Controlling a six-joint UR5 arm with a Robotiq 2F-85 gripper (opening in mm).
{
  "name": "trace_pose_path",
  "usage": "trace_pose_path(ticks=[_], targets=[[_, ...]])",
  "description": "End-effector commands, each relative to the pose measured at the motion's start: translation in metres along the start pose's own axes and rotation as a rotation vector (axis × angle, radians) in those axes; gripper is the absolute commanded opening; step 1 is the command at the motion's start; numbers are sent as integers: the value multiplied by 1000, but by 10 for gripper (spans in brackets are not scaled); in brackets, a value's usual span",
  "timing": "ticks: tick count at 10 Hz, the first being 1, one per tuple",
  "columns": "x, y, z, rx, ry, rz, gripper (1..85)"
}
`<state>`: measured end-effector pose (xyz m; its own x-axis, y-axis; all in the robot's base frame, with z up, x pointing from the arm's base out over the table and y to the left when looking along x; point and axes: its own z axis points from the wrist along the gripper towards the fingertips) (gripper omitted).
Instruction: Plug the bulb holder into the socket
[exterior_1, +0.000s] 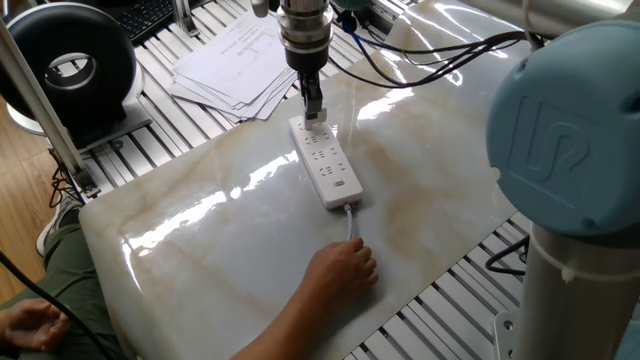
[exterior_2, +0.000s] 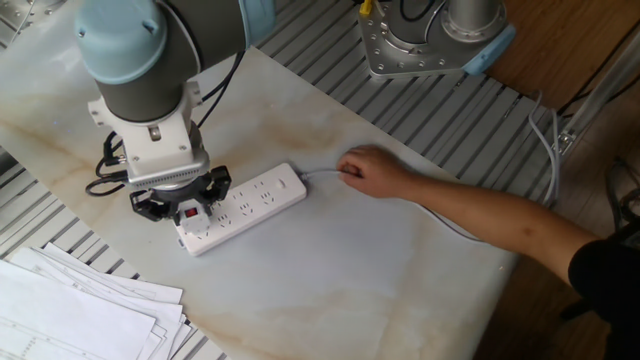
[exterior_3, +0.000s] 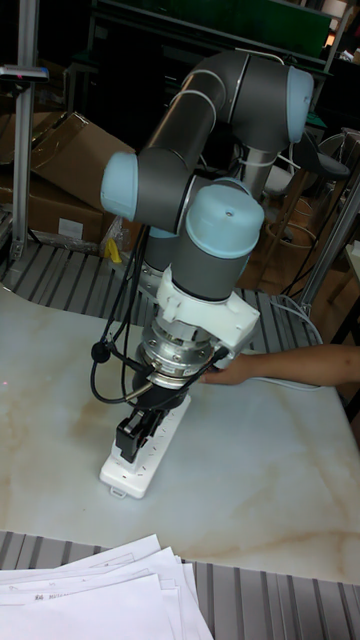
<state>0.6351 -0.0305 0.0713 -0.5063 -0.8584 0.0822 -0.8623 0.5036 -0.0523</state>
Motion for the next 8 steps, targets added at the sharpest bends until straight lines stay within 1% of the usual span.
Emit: trace_pose_path(ticks=[1, 2, 3, 4, 5, 6, 7, 8], targets=[[9, 8, -11, -17, 48, -19, 493], [6, 12, -13, -29, 27, -7, 530], [11, 13, -19, -26, 17, -4, 537], [18, 20, -30, -28, 14, 28, 530], [30, 28, -41, -28, 13, 100, 493], [46, 38, -52, -24, 13, 189, 383], [64, 48, -63, -3, 31, 308, 297], [87, 61, -74, 28, 74, 526, 153]])
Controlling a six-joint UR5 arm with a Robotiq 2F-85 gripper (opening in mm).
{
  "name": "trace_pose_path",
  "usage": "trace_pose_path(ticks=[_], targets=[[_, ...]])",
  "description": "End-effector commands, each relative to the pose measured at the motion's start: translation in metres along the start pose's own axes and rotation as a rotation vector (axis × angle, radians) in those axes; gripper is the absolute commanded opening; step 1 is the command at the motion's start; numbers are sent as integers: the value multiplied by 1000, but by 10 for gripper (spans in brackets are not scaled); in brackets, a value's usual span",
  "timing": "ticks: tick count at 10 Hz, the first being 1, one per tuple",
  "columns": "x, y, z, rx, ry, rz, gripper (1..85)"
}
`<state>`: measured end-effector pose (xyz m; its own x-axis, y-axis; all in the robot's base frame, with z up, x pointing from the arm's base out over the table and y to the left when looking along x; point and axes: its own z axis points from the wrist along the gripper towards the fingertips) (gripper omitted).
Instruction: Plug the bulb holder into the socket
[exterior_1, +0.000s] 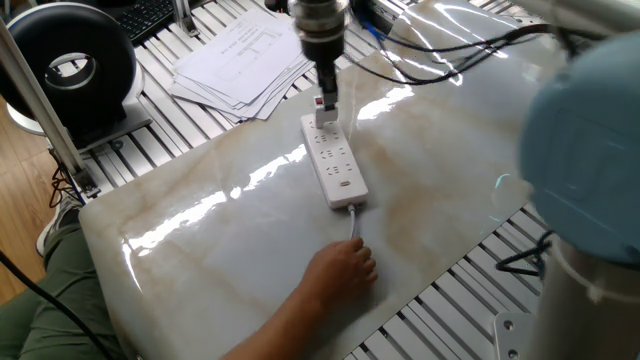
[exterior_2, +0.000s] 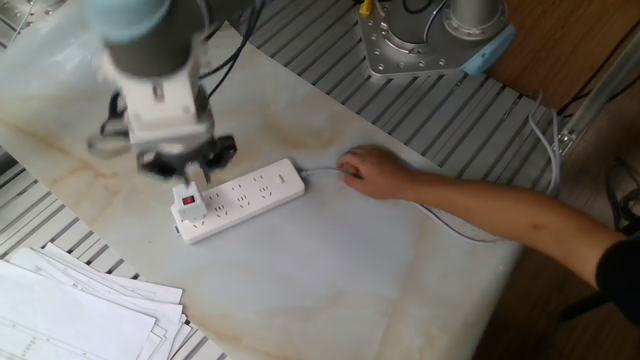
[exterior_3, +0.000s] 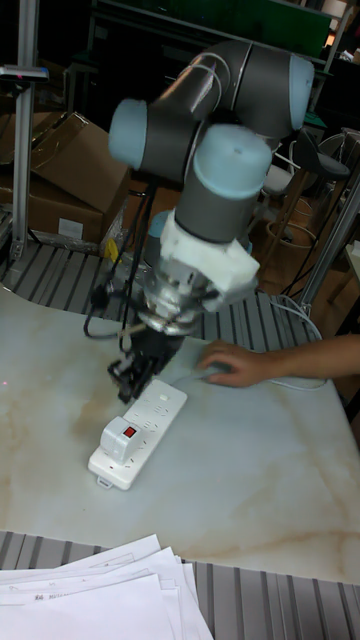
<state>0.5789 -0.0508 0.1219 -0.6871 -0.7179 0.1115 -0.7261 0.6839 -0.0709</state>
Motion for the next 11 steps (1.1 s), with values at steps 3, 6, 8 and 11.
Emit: trace_pose_path(ticks=[3, 6, 8, 11], targets=[[59, 65, -31, -91, 43, 868, 13], [17, 69, -30, -217, -113, 1007, 13], [8, 69, -27, -212, -105, 1001, 13], [2, 61, -25, -205, -132, 997, 13]])
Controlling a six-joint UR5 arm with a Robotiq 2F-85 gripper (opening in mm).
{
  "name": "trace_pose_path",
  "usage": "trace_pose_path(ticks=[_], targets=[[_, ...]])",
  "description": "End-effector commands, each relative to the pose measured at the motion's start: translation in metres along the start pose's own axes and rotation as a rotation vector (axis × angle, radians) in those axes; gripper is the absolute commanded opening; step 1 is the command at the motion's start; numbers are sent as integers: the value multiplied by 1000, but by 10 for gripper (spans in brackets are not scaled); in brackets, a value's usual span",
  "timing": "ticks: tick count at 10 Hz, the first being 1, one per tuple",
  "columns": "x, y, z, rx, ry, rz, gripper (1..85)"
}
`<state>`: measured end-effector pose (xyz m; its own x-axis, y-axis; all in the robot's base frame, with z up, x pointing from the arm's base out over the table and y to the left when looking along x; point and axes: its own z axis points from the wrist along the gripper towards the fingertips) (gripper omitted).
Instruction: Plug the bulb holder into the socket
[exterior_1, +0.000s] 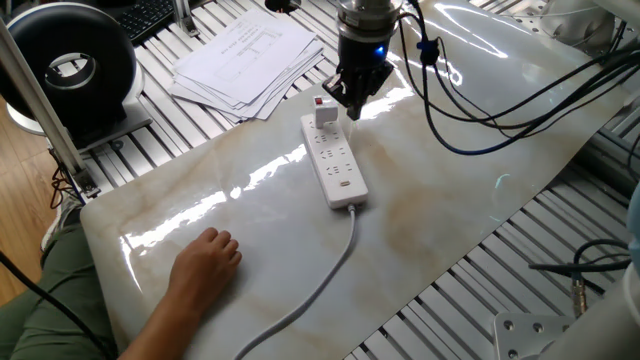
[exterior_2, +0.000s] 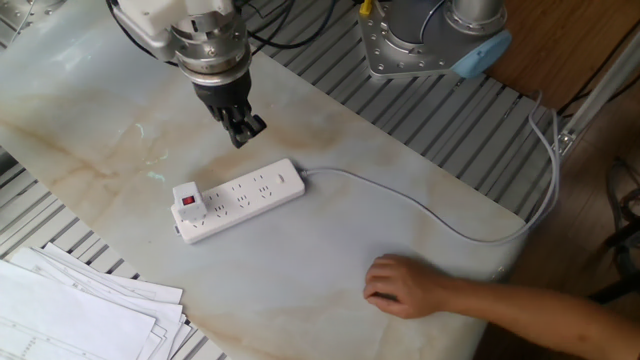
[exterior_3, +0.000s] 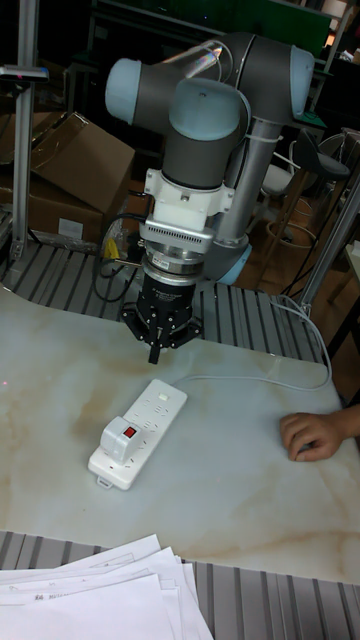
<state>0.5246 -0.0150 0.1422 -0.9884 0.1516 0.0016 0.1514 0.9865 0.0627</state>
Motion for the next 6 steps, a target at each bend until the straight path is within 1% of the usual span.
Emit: trace_pose_path(ticks=[1, 3, 4, 6], targets=[[-14, 14, 1, -60, -39, 51, 13], [-21, 10, 3, -75, -60, 35, 13], [-23, 9, 3, -78, -67, 29, 13], [-23, 7, 4, -73, -70, 21, 13]])
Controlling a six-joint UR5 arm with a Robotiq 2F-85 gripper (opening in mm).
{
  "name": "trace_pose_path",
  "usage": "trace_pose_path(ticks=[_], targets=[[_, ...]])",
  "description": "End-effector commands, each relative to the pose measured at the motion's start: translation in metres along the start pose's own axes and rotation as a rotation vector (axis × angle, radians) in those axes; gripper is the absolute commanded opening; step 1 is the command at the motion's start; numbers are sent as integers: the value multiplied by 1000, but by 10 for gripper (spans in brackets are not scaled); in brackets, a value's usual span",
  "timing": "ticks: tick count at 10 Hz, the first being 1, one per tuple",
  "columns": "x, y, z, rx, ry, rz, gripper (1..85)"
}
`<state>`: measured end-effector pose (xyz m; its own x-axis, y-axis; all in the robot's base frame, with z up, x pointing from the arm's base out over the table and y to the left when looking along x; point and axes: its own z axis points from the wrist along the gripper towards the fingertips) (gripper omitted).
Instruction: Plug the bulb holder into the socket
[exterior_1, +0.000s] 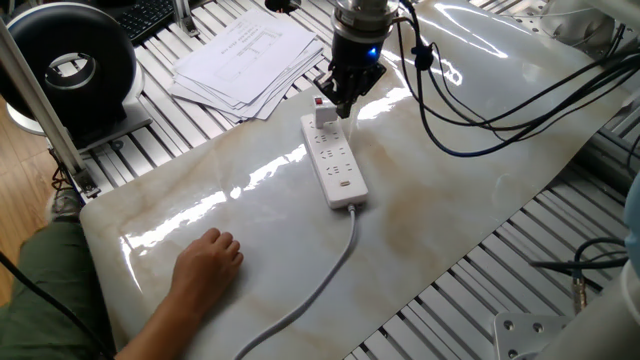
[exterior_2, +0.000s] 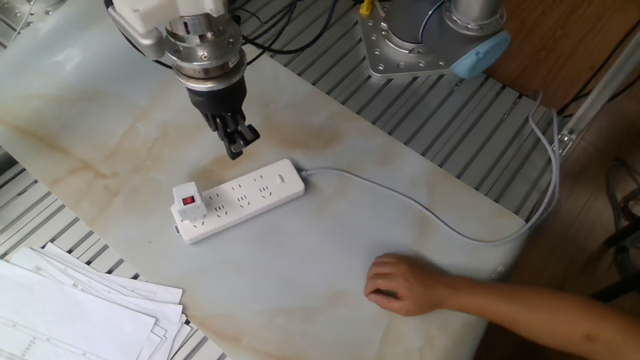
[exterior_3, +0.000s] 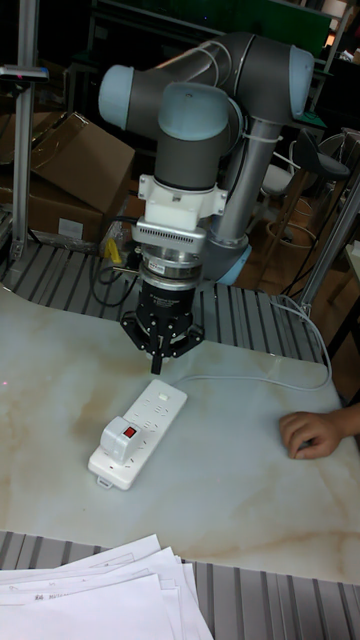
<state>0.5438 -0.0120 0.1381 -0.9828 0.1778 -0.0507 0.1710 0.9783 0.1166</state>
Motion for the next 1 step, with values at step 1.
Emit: trace_pose_path(ticks=[1], targets=[[-5, 0, 0, -15, -16, -7, 13]])
